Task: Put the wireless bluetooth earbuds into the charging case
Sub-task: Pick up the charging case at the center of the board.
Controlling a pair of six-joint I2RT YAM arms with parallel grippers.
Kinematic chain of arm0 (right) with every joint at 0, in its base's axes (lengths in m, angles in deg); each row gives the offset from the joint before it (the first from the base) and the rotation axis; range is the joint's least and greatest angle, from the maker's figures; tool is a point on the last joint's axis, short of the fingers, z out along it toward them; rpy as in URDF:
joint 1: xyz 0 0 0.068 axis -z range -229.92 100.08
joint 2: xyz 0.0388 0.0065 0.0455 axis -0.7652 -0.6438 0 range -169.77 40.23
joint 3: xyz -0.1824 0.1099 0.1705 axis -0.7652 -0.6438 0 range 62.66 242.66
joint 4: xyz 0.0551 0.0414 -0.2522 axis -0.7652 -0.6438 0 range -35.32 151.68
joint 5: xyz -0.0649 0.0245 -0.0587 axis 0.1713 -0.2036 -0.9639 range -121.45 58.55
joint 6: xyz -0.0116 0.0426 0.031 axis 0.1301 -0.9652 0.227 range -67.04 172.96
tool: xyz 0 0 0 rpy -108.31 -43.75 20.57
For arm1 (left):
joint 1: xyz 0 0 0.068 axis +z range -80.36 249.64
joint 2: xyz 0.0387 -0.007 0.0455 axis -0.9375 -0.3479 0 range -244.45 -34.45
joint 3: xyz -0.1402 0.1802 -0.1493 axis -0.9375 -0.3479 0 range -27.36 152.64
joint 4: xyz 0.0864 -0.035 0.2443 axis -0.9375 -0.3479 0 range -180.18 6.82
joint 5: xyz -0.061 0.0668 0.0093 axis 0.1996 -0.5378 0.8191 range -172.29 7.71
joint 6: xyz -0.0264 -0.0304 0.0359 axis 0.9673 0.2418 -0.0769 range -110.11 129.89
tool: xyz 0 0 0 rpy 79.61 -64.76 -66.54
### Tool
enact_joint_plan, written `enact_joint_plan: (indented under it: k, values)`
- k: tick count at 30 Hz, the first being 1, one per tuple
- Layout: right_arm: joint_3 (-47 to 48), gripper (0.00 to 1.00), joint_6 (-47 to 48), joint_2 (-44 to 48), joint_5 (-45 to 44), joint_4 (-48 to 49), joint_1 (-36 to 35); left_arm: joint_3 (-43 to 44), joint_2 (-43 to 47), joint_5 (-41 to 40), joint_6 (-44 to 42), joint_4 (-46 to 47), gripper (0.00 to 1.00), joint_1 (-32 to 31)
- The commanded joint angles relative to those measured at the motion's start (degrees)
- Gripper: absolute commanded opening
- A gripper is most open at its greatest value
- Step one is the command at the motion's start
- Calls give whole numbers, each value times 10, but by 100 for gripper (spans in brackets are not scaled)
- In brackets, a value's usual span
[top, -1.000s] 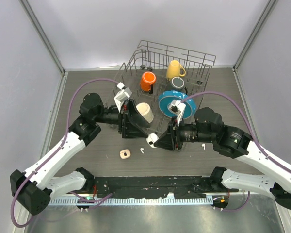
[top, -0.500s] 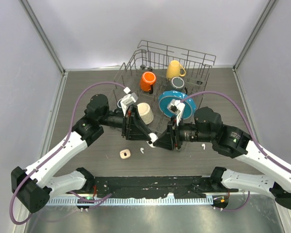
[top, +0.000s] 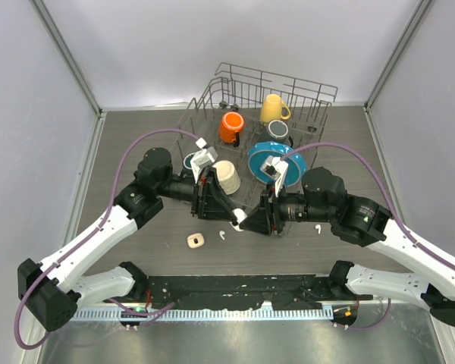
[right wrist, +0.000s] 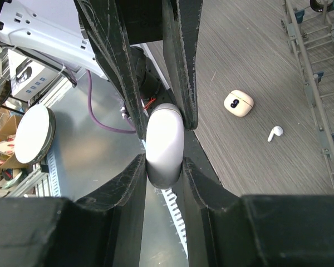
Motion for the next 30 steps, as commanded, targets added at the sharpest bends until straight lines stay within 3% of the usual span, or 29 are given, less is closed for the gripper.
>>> enact_joint_plan:
  k: [1, 7, 12, 15, 21, 24, 30]
  values:
    - [9, 1, 3, 1, -12, 37, 0, 19, -8, 22, -8, -3, 31, -13]
    - [5, 1, 3, 4, -22, 37, 1, 21, -11, 31, -11, -3, 0, -23]
    - [1, 1, 1, 7, -40, 36, 1, 21, -7, 22, -25, -12, 0, -24]
    - [-3, 12, -5, 16, -62, 36, 0, 27, -2, -25, -60, -55, 0, -24]
    - [-12, 49, -26, 41, -105, 37, 0, 24, 4, -93, -84, -75, 0, -24]
    - [-17, 51, -34, 51, -127, 37, 0, 22, 7, -111, -88, -74, 0, -24]
    - [-20, 66, -57, 70, -183, 26, 0, 21, 14, -146, -94, -78, 0, -24]
